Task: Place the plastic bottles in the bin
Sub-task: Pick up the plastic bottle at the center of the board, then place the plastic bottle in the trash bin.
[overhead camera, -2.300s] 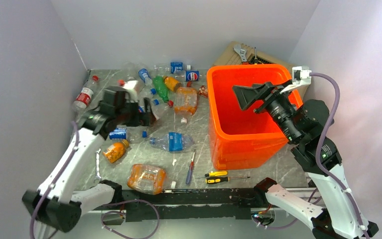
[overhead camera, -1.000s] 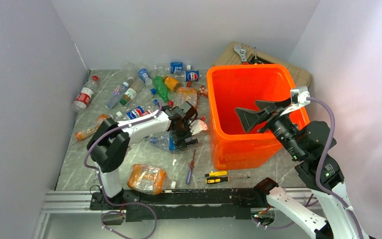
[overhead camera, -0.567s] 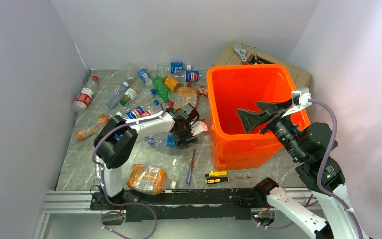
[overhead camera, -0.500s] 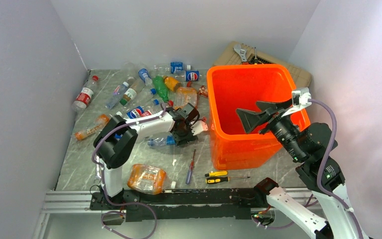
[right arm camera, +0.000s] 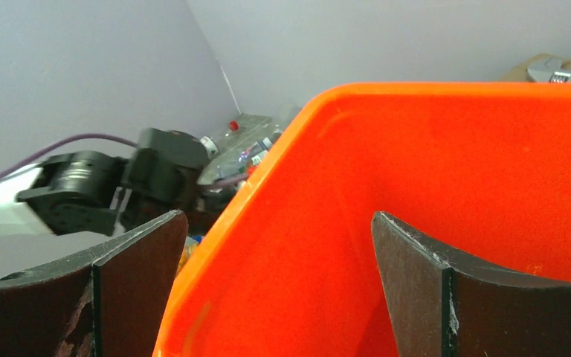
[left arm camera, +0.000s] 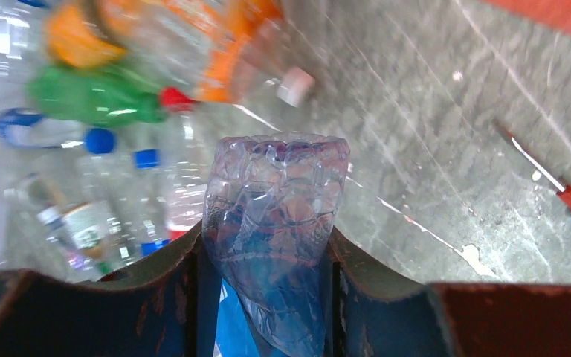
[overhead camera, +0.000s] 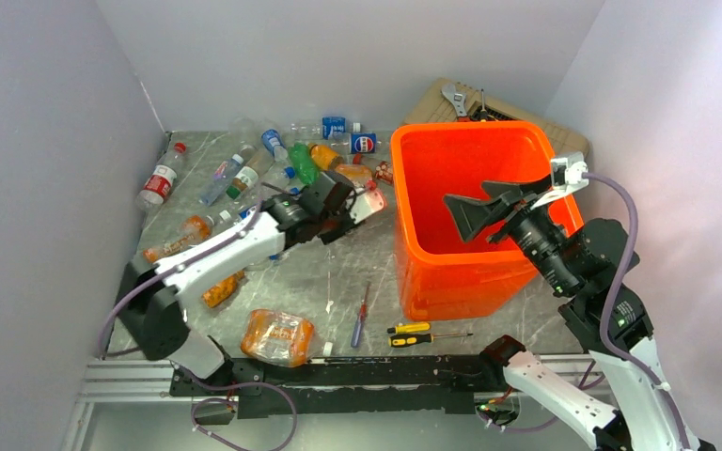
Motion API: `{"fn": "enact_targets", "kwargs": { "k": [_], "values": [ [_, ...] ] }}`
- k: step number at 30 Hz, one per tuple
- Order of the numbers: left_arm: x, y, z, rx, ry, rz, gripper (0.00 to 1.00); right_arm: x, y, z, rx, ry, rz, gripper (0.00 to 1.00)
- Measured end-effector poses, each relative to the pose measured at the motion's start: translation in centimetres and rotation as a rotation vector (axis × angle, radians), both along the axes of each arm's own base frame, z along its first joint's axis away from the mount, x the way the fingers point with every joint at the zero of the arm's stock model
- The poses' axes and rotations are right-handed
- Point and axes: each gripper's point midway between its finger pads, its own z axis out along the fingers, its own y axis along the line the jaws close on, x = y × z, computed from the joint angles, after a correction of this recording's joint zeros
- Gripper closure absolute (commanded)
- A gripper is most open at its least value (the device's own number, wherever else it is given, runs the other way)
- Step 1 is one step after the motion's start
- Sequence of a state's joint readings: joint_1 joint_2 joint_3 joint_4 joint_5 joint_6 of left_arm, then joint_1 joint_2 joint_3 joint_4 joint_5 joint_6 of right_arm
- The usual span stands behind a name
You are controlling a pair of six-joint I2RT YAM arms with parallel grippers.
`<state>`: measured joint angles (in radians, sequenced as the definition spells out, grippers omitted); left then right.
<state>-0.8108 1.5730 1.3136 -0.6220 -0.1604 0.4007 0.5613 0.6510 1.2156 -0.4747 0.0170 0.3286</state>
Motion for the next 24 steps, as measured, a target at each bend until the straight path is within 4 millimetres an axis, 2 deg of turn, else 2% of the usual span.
{"fn": "enact_targets", "kwargs": {
  "k": [1,5,6,9,14,17,19,21,24],
  "values": [
    [0.1,0.2,1.9,-0.034,-0.041,0.011,0.99,0.0,0.1,0.4,0.003,-0.004,0.003,0.00],
    [0.0,0.8,8.9,-0.178,-0.166,0.067,1.00,-0.4,0.7,3.1,0.026,-0.041,0.045,0.00],
    [-0.3,1.1,10.9,-0.228,-0.197,0.083,1.00,-0.6,0.9,4.0,0.035,-0.053,0.061,0.00],
    [-1.7,2.2,15.1,-0.358,-0.258,0.111,1.00,-1.3,1.9,6.6,0.062,-0.087,0.125,0.00],
    [-6.6,5.5,23.5,-0.707,-0.371,0.122,1.00,-2.0,5.1,10.9,0.104,-0.137,0.306,0.02],
    [-9.9,7.1,28.5,-0.938,-0.399,0.105,1.00,-1.7,7.8,12.3,0.098,-0.131,0.428,0.03],
    [-12.1,7.9,31.7,-1.080,-0.398,0.074,1.00,-1.0,10.0,12.6,0.087,-0.117,0.491,0.03],
    [-13.7,7.9,34.2,-1.193,-0.380,0.036,1.00,-0.7,12.3,11.9,0.063,-0.096,0.547,0.02],
    [-15.3,7.0,36.0,-1.308,-0.313,-0.029,1.00,-0.8,16.5,9.1,-0.005,-0.041,0.632,0.02]
  ]
}}
